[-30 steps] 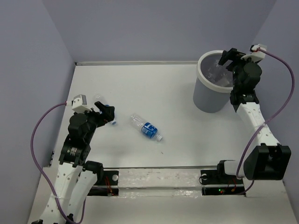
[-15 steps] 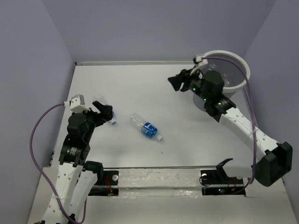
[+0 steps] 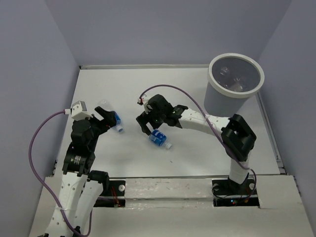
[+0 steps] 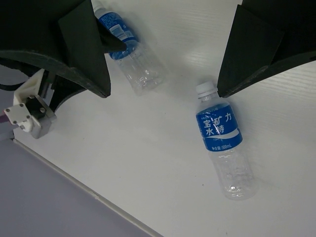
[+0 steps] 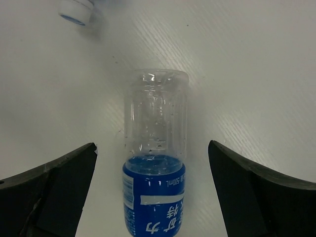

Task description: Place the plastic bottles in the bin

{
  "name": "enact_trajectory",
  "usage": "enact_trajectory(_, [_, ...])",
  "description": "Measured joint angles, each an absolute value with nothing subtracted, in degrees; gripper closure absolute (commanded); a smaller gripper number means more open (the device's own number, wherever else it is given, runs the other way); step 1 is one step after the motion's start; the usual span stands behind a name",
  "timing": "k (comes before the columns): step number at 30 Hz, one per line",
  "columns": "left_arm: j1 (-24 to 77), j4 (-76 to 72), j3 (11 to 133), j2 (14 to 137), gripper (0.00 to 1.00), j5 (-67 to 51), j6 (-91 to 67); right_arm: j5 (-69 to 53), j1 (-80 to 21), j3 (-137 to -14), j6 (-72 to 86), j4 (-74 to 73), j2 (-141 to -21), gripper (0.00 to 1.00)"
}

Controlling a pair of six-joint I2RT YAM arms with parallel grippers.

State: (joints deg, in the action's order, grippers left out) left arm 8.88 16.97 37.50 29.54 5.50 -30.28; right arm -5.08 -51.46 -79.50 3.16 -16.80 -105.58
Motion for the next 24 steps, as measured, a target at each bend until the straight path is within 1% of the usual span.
enact_trajectory(3, [8.9, 17.0, 37.5, 29.5, 0.01, 5.6, -30.3, -4.5, -51.5, -84.7, 1.3, -19.4, -110.4, 0.00])
enact_trajectory(6, [8.9, 17.0, 37.5, 29.4, 0.01, 5.6, -30.3, -4.1, -51.4, -89.8, -0.1, -21.7, -115.9, 0.05])
enact_trajectory(8, [8.9, 17.0, 37.5, 29.3, 0.01, 5.6, -30.3, -3.0, -51.5, -92.6, -0.6, -23.3, -119.5, 0.10])
enact_trajectory(9, [8.9, 17.0, 37.5, 29.1, 0.01, 5.6, -30.3, -2.7, -51.7, -93.4, -0.8, -23.9, -120.7, 0.14])
enact_trajectory(10, [8.9, 17.0, 37.5, 29.0, 0.01, 5.6, -30.3, -2.3, -51.8, -94.4, -1.0, -24.7, -122.2, 0.25])
enact_trajectory(13, [8.9, 17.0, 37.5, 28.7, 0.01, 5.6, -30.3, -1.2, -52.1, -96.9, -1.1, -26.7, -125.4, 0.51])
enact_trajectory(15, [8.9, 17.0, 37.5, 28.6, 0.01, 5.6, -30.3, 0.0, -52.2, -98.5, -1.1, -27.3, -126.1, 0.54])
enact_trajectory(19, [8.9, 17.0, 37.5, 28.6, 0.01, 5.4, -30.3, 3.4, -52.2, -100.2, -0.5, -27.5, -125.7, 0.58])
enact_trajectory(22, [8.9, 17.0, 37.5, 28.6, 0.01, 5.3, -30.3, 8.8, -52.1, -100.1, -0.8, -27.5, -122.7, 0.60])
enact_trajectory(24, [9.0, 17.0, 37.5, 28.6, 0.01, 5.3, -30.3, 12.5, -51.4, -99.3, -1.4, -26.4, -118.2, 0.60])
